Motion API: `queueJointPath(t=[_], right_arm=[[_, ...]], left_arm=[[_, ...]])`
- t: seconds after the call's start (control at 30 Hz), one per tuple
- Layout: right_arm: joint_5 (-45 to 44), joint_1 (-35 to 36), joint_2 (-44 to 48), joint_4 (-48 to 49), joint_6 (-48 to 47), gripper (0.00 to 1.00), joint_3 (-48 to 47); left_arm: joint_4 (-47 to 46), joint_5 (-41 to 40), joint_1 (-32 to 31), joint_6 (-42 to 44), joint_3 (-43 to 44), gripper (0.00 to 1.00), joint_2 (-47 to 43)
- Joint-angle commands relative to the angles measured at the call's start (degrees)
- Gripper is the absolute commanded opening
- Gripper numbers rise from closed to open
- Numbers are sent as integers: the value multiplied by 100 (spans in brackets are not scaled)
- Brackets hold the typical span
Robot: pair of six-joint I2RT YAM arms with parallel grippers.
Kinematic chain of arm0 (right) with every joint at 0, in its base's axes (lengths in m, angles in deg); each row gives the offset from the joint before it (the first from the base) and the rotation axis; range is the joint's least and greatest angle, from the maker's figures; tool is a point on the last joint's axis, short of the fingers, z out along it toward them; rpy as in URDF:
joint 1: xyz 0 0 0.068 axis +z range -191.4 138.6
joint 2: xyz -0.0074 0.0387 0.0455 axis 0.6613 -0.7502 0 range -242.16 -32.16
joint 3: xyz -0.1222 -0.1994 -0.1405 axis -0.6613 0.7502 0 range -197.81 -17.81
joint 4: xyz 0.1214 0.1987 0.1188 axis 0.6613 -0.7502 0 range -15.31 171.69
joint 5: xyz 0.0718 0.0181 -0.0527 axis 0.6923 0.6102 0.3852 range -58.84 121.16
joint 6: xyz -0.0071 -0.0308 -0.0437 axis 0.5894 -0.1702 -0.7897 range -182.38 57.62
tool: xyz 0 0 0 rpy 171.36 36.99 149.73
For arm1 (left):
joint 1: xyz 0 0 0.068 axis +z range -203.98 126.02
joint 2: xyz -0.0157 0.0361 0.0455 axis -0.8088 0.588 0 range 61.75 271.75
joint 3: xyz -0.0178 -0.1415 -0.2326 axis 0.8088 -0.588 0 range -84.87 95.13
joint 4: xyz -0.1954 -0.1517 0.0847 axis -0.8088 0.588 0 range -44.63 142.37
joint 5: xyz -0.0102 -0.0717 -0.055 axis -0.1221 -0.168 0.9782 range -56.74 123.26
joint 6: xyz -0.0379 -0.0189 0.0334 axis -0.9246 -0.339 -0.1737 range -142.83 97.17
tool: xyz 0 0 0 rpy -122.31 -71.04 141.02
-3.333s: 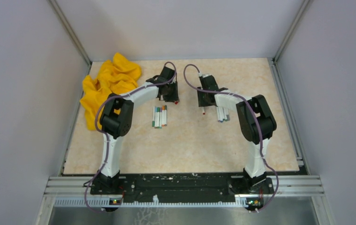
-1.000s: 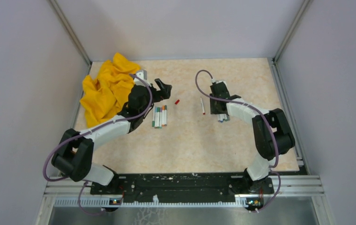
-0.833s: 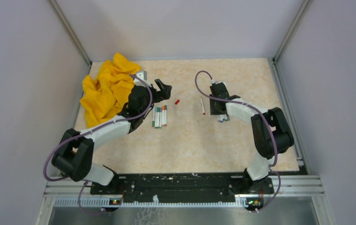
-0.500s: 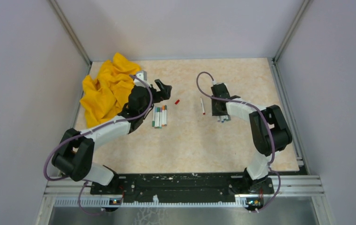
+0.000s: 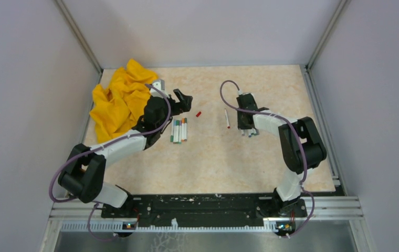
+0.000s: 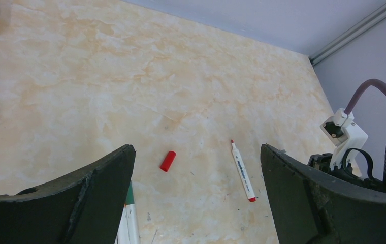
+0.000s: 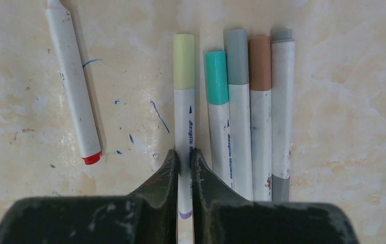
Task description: Open the pen caps
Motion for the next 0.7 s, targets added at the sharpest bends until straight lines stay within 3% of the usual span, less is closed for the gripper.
queueJointPath(t=[0.0, 0.3, 0.5, 0.67], right_arm=[[2, -33, -17, -50, 29, 0, 90], [1029, 67, 1252, 351, 26, 0, 272], [1610, 319, 1518, 303, -10, 0, 106], [1940, 557, 1538, 419, 70, 0, 21]], left_arm=[[-54, -5, -41, -128, 9, 98, 45], [177, 1223, -39, -519, 383, 99, 317], [166, 2579, -37, -1145, 810, 98, 863], [21, 3212, -44, -1639, 1122, 97, 1322]])
